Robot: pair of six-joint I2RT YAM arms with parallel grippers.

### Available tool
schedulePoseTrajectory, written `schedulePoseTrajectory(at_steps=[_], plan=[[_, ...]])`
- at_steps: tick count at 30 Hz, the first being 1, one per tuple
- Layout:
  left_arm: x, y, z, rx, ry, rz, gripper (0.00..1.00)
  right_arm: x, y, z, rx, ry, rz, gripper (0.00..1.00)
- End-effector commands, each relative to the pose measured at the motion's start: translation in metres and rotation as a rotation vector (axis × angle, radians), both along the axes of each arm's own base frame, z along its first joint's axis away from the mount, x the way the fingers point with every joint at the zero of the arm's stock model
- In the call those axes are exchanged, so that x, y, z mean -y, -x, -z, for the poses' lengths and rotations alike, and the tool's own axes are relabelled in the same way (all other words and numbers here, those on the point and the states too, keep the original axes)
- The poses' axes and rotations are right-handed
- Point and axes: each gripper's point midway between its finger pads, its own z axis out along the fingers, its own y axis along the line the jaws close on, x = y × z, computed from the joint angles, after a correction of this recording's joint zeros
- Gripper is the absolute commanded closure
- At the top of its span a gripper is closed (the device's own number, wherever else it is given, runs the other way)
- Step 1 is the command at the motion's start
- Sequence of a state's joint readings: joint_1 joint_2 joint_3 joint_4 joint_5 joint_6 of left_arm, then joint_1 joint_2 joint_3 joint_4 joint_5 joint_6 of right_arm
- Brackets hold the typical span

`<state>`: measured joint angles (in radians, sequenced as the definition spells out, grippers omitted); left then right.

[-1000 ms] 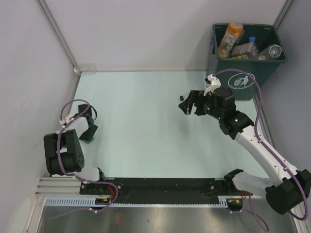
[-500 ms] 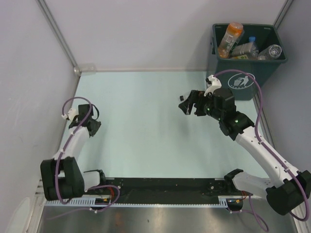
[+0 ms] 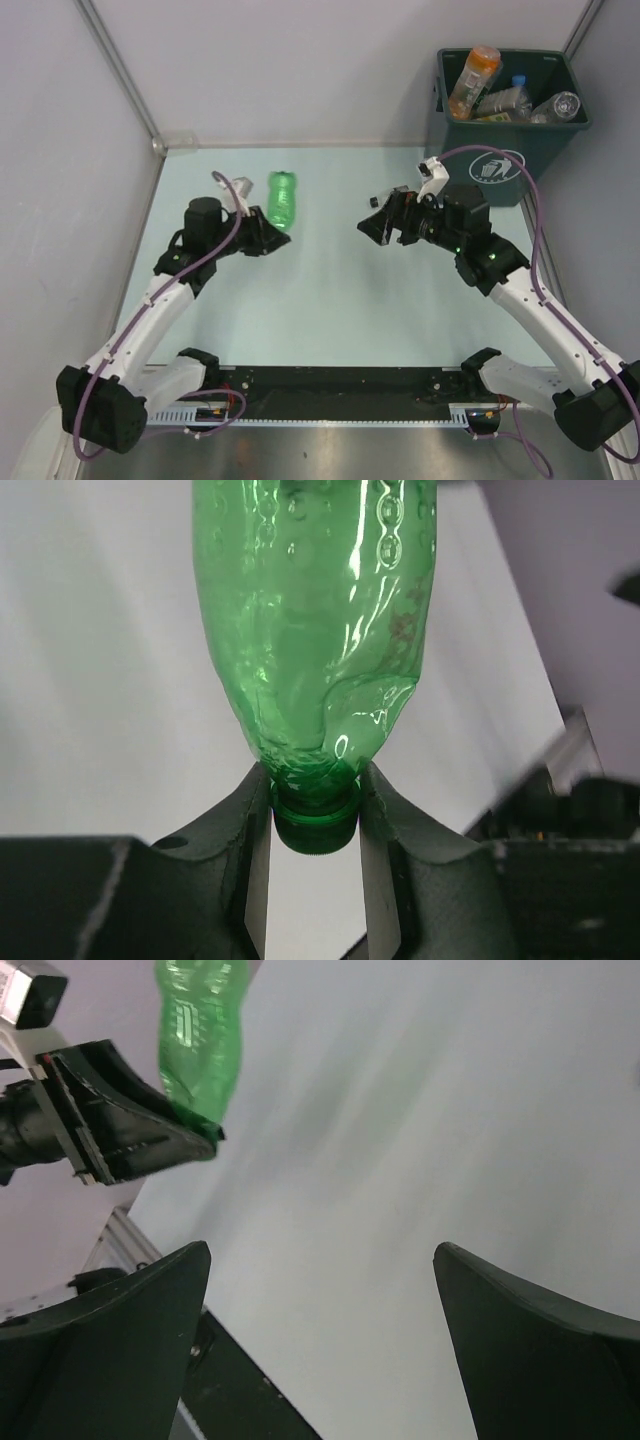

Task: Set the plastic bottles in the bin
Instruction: Pick up the plastic bottle at the center of the board.

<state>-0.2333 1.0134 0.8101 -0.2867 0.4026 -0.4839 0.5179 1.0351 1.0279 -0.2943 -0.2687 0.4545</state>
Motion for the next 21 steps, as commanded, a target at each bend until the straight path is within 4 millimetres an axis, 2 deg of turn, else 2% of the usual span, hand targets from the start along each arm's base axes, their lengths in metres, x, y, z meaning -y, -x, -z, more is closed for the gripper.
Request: schedulePoseTrajectory(at_steps=[1, 2, 9, 18, 21], plan=[[0.067, 0.052, -0.047, 0.213, 0.019, 0.458, 1.0, -0.036, 0.027, -0.039, 0.088, -0.136, -0.214, 0.0], [0.072, 0.057, -0.046, 0.215, 0.016, 0.484, 1.0, -0.039, 0.026, -0.043, 0.103, -0.148, -0.22, 0.0], [0.098, 0.1, -0.057, 0.291, 0.03, 0.672, 1.0, -0.067, 0.026, -0.036, 0.114, -0.146, -0.264, 0.0], [0.113, 0.12, -0.058, 0.31, 0.029, 0.752, 1.0, -0.092, 0.033, -0.043, 0.132, -0.205, -0.343, 0.0], [0.113, 0.119, -0.056, 0.305, 0.018, 0.745, 0.97, -0.096, 0.034, -0.046, 0.131, -0.224, -0.347, 0.06]])
